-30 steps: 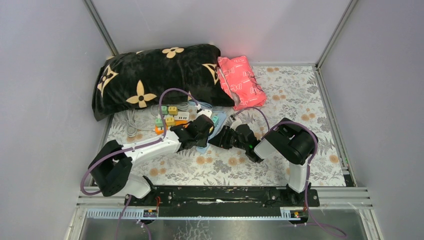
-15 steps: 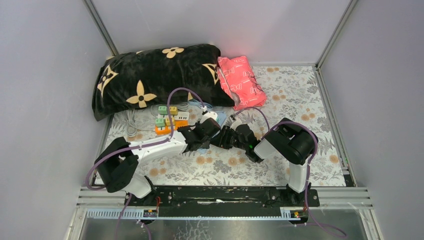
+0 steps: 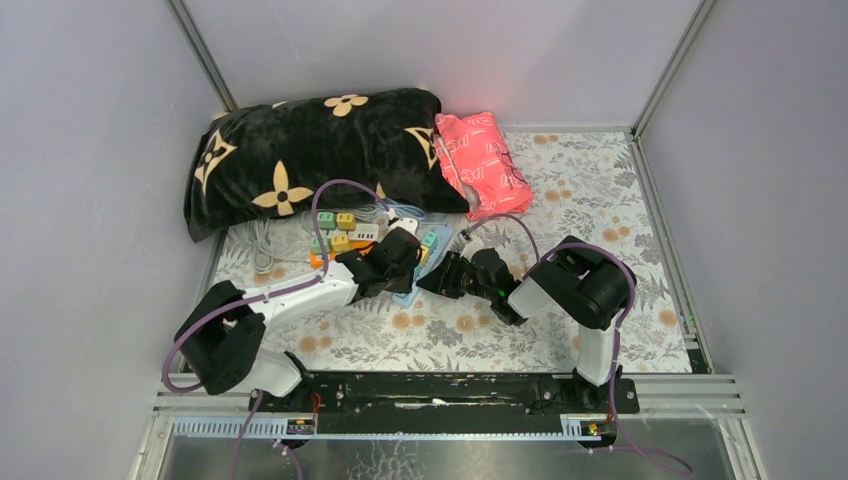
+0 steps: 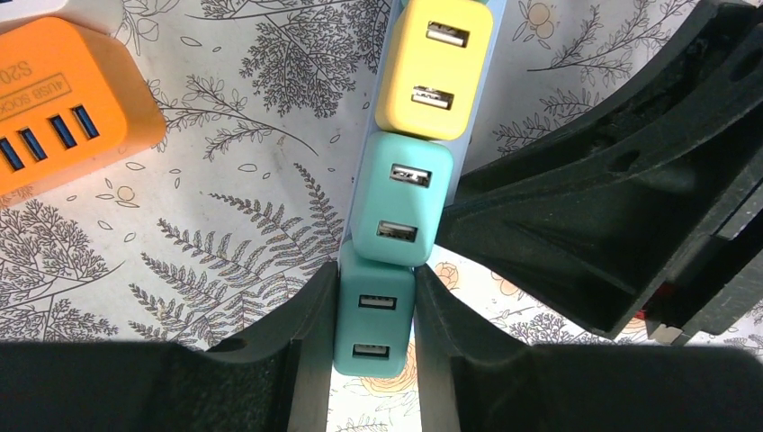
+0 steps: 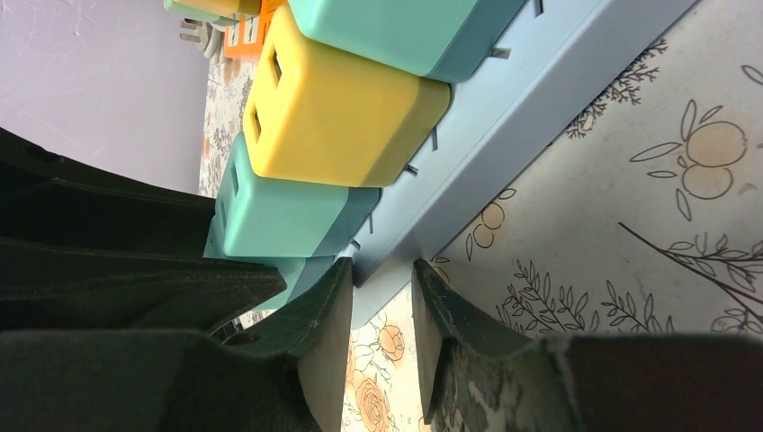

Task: Insert the plug
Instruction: Press the plug at the center of the board.

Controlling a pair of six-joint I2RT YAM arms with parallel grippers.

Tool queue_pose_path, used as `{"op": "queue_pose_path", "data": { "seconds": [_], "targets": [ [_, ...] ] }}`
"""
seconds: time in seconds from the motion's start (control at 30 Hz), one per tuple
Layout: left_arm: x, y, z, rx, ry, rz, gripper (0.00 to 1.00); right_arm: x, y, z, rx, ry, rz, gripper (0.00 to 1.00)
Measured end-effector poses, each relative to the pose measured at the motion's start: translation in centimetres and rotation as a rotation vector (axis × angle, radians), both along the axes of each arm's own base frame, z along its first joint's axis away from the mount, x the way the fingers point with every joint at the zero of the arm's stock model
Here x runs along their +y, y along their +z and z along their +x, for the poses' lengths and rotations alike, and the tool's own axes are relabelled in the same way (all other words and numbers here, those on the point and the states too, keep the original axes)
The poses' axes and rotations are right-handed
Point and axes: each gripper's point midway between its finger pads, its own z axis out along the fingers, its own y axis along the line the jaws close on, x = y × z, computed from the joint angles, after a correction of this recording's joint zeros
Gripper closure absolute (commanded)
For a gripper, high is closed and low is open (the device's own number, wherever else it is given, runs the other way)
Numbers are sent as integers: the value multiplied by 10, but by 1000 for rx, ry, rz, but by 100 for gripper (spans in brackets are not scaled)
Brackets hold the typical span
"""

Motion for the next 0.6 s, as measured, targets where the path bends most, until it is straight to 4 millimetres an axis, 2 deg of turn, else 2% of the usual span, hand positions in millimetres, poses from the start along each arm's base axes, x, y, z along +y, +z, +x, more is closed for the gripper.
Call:
{"op": "queue_pose_path", "data": {
  "seconds": [0.2,0.27,0.43,0.6],
  "targets": [
    [-2,-3,-1,9,-7,37,99,0,0,0,0,0,0,64],
    [-2,-4,-1,7,-5,41,92,0,0,0,0,0,0,64],
    [-3,0,0,-1,-1,30,64,0,0,0,-1,1,0,64],
    [-5,7,0,-7,21,-2,50,0,0,0,-2,3,1,64]
  ]
}}
